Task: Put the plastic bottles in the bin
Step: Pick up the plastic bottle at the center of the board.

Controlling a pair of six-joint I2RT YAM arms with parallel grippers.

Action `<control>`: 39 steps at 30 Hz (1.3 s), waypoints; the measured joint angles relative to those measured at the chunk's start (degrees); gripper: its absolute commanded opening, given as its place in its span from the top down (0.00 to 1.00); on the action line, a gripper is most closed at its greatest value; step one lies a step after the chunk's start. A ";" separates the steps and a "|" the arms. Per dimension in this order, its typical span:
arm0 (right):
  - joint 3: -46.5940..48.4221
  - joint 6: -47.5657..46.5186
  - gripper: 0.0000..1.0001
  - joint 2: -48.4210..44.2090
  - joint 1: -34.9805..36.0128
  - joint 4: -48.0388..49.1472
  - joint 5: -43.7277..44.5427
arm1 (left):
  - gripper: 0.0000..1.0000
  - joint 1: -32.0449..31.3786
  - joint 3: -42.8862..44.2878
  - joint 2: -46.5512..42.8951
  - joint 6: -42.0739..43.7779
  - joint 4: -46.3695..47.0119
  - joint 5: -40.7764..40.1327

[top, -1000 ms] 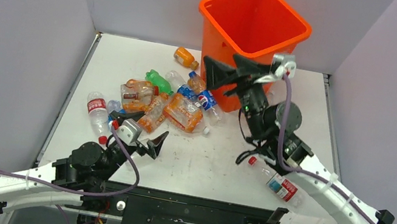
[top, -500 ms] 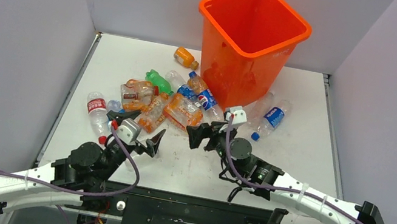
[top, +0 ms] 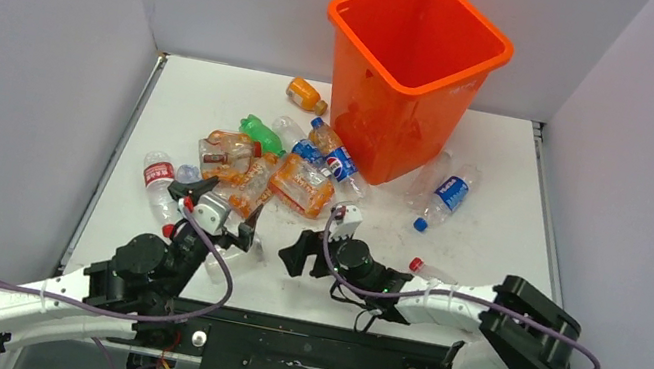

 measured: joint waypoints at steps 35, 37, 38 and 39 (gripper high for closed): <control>-14.34 15.80 0.04 -26.25 -0.55 -4.24 15.02 | 0.04 24.00 23.89 45.00 -10.12 -46.01 19.82; -14.36 15.63 0.04 -26.91 -0.28 -5.20 15.17 | 0.04 23.98 23.74 46.16 -8.98 -46.12 22.51; -14.43 15.52 0.04 -27.21 -0.26 -5.46 15.23 | 0.04 23.98 23.43 46.21 -8.46 -46.05 23.65; -14.47 15.39 0.04 -27.43 -0.24 -5.70 15.23 | 0.04 23.96 23.04 46.18 -7.85 -46.03 24.63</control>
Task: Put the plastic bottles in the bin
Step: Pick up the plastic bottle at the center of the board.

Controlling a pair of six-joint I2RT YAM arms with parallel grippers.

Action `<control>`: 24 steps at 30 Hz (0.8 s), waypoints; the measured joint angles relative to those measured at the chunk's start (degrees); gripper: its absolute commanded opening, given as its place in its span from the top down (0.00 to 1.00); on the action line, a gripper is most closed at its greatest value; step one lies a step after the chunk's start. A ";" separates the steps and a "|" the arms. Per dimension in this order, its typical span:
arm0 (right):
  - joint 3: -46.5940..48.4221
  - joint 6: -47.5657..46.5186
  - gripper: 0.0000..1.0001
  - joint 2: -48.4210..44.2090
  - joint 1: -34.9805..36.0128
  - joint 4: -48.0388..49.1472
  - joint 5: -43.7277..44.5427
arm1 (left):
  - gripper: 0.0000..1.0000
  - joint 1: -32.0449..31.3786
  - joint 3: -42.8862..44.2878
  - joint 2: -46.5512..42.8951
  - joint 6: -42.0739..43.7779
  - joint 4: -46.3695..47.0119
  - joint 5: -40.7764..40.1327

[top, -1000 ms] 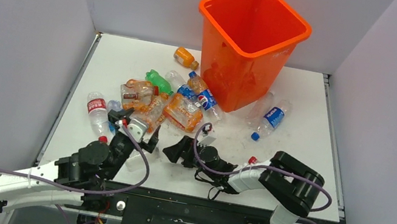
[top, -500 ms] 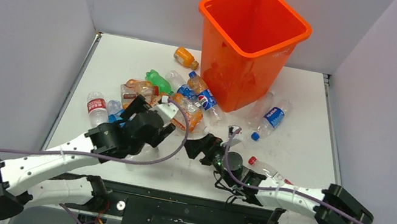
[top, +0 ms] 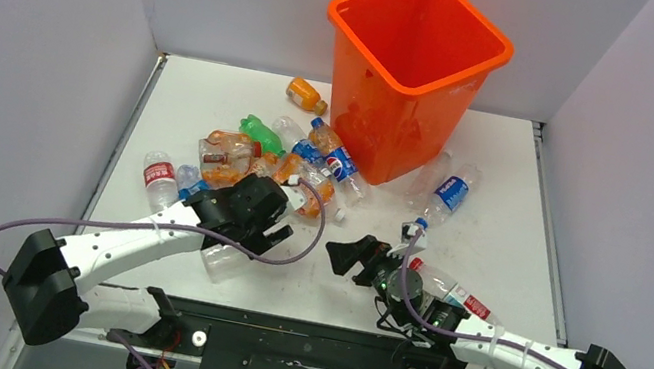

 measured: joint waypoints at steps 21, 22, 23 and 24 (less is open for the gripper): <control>-0.44 -1.99 0.04 -2.47 0.35 -1.27 0.02 | 0.14 -1.70 -6.93 11.37 3.65 1.25 5.40; -0.63 -1.99 0.04 -3.34 0.35 -1.51 0.04 | 0.18 -1.70 -6.86 12.83 3.37 1.29 5.11; -0.79 -1.99 0.04 -4.35 0.37 -1.97 0.15 | 0.24 -1.70 -6.78 13.94 3.17 1.27 4.79; -0.96 -2.03 0.04 -5.42 0.42 -2.45 0.28 | 0.30 -1.70 -6.36 14.75 3.13 0.85 4.37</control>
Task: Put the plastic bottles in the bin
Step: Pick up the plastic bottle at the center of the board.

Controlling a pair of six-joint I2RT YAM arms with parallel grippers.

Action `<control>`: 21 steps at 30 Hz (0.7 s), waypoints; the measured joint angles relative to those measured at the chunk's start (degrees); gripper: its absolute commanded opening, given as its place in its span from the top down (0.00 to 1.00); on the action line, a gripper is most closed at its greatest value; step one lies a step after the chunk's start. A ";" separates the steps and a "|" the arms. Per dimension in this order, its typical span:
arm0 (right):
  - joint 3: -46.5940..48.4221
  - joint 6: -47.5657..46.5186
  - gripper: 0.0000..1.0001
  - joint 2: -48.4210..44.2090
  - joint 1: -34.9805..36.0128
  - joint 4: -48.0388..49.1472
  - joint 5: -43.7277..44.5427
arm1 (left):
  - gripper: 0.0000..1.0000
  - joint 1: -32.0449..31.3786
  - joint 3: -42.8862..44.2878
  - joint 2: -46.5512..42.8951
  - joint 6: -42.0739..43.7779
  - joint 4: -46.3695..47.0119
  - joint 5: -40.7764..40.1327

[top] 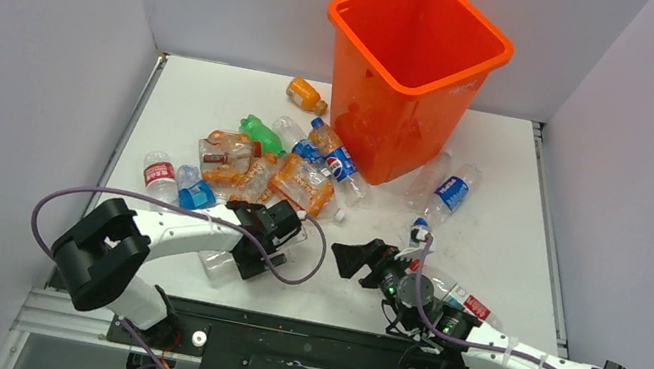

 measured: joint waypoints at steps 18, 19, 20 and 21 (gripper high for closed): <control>4.85 -10.34 0.03 -6.58 0.70 -10.71 1.42 | 0.55 -5.68 7.67 -24.30 -4.31 7.30 -0.13; 5.90 -11.41 0.03 -6.58 0.76 -11.02 1.27 | 0.54 -5.68 7.63 -26.99 -4.24 9.53 1.44; 6.93 -12.52 0.03 -6.62 0.87 -11.19 0.90 | 0.54 -5.64 7.43 -29.55 -4.11 11.85 3.21; 7.87 -13.51 0.03 -6.71 0.98 -11.23 0.61 | 0.53 -5.60 6.69 -32.20 -3.93 15.06 5.33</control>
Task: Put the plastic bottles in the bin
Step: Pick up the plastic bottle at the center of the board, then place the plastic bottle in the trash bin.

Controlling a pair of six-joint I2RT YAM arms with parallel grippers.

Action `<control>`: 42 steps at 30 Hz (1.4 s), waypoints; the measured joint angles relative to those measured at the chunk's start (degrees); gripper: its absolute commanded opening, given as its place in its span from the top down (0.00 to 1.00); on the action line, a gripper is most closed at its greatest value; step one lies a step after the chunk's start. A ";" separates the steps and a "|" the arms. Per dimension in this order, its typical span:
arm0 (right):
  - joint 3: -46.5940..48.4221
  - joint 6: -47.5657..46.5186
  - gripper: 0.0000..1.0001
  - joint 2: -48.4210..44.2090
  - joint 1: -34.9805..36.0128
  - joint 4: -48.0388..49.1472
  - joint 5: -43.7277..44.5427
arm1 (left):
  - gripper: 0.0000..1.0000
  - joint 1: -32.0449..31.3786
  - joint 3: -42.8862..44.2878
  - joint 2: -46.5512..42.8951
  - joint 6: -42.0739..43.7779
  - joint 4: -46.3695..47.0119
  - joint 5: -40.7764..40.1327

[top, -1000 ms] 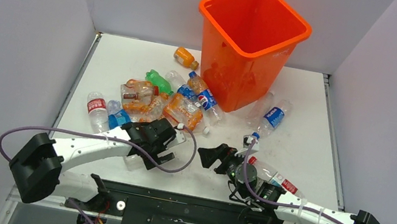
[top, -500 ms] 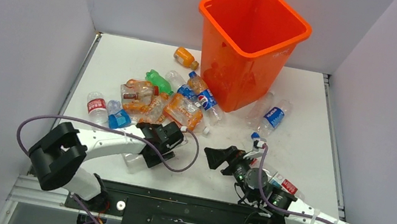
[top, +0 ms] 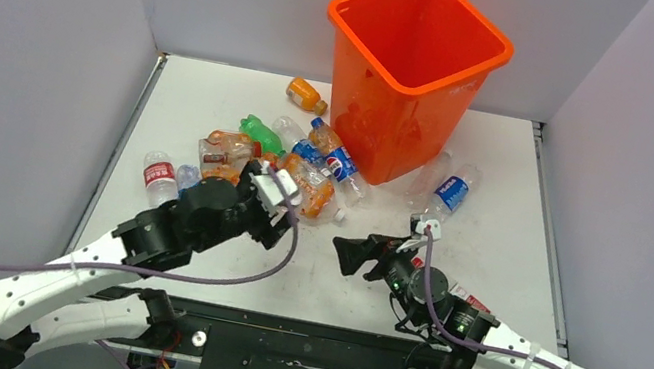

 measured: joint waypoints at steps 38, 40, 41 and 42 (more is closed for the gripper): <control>21.31 -25.53 0.04 12.37 27.67 5.68 17.38 | 0.59 -1.84 -25.03 -18.53 -6.47 40.70 27.23; 21.53 -25.40 0.03 12.37 27.52 5.53 17.99 | 0.59 -2.19 -25.22 -18.71 -6.45 40.76 27.61; 21.59 -25.31 0.02 12.39 27.23 5.38 18.14 | 0.59 -2.32 -25.42 -18.88 -6.43 41.00 27.69; 21.84 -24.98 0.02 12.57 27.02 4.90 18.21 | 0.59 -2.51 -25.59 -19.06 -6.40 41.11 27.78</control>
